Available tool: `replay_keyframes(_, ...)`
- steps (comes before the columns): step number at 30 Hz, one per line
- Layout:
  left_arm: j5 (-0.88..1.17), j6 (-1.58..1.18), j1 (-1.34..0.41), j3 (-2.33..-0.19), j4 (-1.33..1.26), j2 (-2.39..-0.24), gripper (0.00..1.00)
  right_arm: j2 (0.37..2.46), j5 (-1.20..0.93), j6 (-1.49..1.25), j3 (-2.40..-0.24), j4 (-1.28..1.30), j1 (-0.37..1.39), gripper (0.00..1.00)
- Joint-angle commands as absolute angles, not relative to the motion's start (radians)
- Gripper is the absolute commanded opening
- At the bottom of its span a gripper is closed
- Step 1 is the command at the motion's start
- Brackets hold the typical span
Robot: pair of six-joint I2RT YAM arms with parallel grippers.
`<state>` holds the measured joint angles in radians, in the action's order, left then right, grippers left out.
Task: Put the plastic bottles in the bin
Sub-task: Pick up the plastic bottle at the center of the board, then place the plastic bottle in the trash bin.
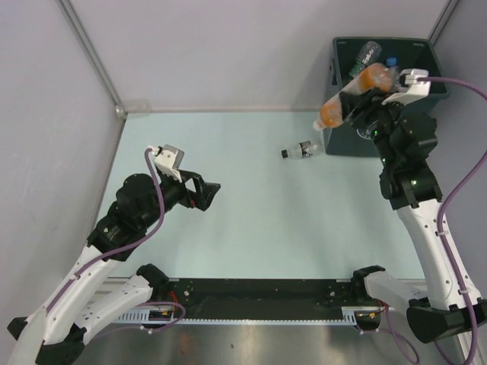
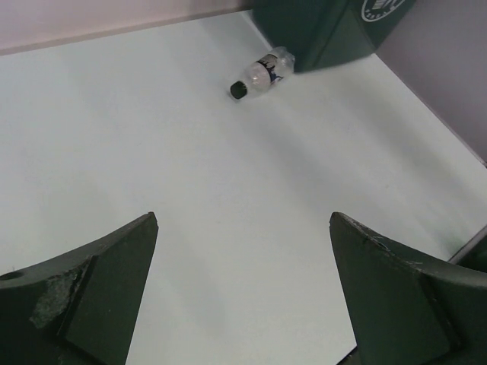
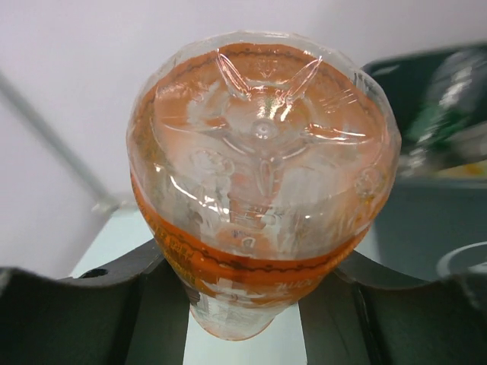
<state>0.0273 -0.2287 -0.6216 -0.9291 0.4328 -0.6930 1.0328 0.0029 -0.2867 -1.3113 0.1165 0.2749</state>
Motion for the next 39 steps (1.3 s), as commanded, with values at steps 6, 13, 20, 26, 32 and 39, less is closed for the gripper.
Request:
replay_keyframes(6,-0.066,-0.225,-0.626,-0.91,0.43,-0.678,1.0,1.201,0.138,-0.201,-1.541,0.009,0.02,0.48)
replay_keyframes(13,-0.055,-0.227,-0.624,-0.888,0.414,-0.683,1.0,1.448,0.129,-0.213,-1.768,-0.031,-0.074,0.48)
replay_keyframes(20,-0.061,-0.224,-0.623,-0.887,0.419,-0.693,1.0,1.709,0.034,-0.233,-2.046,0.073,-0.084,0.49)
replay_keyframes(26,-0.069,-0.219,-0.624,-0.887,0.423,-0.706,1.0,1.835,0.009,-0.21,-2.118,0.147,-0.08,0.68)
replay_keyframes(32,-0.075,-0.221,-0.624,-0.893,0.426,-0.719,1.0,1.867,0.009,-0.17,-2.175,0.21,-0.074,1.0)
replay_keyframes(39,-0.129,-0.233,-0.623,-0.899,0.44,-0.716,1.0,1.764,-0.018,-0.184,-2.175,0.227,-0.083,1.0)
